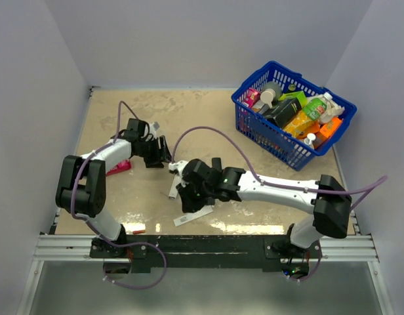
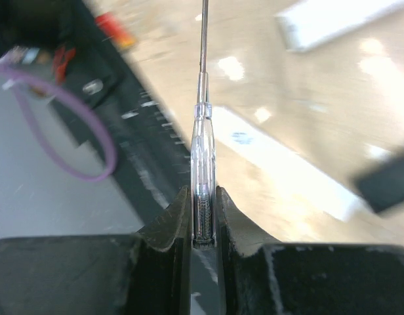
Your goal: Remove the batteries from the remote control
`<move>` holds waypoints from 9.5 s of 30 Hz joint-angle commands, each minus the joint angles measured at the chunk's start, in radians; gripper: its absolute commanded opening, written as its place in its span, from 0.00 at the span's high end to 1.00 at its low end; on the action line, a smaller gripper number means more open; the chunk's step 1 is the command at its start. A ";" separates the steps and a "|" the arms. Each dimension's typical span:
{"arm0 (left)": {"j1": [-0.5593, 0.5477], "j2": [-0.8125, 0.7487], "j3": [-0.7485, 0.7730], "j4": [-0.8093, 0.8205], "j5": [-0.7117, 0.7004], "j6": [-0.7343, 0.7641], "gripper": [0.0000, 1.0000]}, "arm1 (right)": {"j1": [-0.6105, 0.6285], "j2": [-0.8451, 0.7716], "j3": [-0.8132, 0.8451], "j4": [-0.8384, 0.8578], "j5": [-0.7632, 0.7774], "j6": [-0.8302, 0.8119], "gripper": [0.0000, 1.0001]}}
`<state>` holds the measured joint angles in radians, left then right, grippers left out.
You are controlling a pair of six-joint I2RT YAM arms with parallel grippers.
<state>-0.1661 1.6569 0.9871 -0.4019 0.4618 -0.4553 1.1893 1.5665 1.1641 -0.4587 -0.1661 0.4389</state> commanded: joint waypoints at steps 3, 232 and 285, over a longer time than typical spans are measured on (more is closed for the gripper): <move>-0.036 0.027 -0.076 0.109 0.095 -0.048 0.45 | -0.121 -0.059 0.086 -0.231 0.164 -0.029 1.00; -0.010 0.046 -0.242 0.354 0.230 -0.095 0.84 | -0.189 0.201 0.101 0.250 0.169 -0.416 1.00; 0.004 0.017 -0.097 0.182 0.153 -0.006 0.61 | -0.266 0.066 0.101 0.273 0.188 -0.414 1.00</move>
<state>-0.1703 1.6859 0.8551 -0.2260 0.6121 -0.4820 0.9184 1.6314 1.2037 -0.1761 0.0086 0.0570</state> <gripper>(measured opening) 0.404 0.133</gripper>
